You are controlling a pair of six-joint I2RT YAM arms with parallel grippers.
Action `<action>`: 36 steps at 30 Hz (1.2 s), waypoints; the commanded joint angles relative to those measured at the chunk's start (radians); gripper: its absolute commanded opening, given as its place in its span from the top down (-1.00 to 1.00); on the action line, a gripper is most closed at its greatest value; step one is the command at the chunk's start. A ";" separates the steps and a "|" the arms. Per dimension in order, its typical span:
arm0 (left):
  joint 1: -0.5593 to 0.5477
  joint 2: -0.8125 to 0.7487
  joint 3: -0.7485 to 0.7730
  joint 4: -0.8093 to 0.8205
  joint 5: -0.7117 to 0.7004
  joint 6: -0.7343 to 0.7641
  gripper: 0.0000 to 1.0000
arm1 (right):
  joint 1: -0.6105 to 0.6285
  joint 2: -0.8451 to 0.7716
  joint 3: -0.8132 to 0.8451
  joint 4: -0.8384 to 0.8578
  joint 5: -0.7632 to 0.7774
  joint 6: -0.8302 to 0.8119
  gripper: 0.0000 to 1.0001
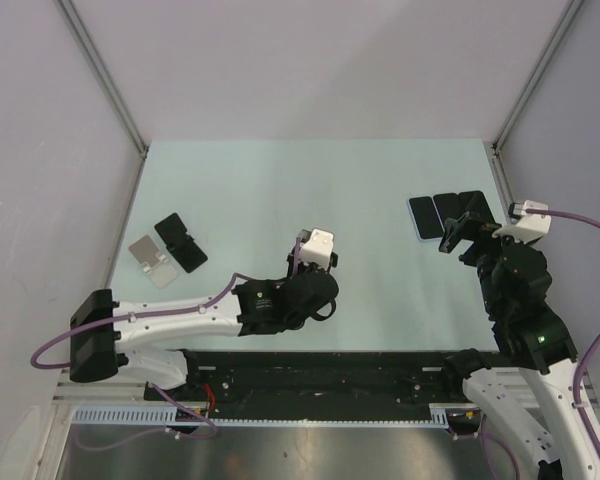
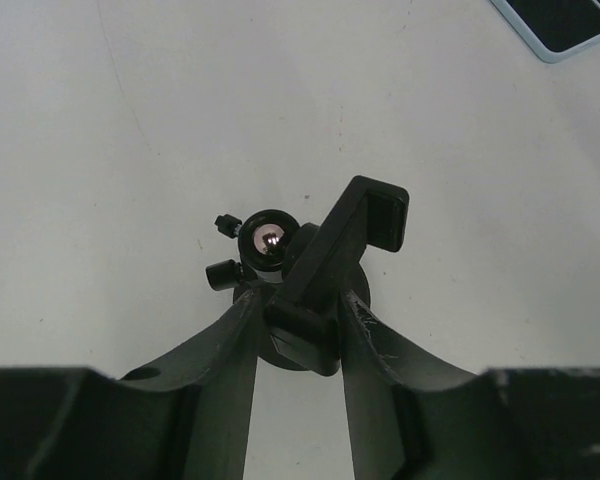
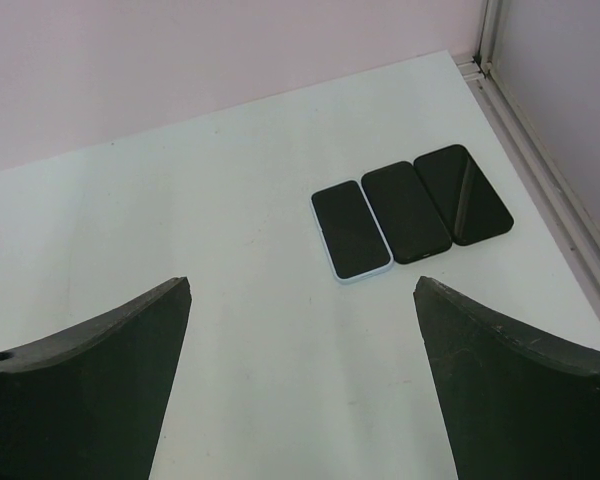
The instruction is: Remove the phone from the phone stand
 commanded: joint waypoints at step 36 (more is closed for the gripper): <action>0.068 -0.135 -0.030 -0.092 0.158 -0.022 -0.13 | 0.025 -0.005 -0.023 0.045 0.010 -0.030 -1.00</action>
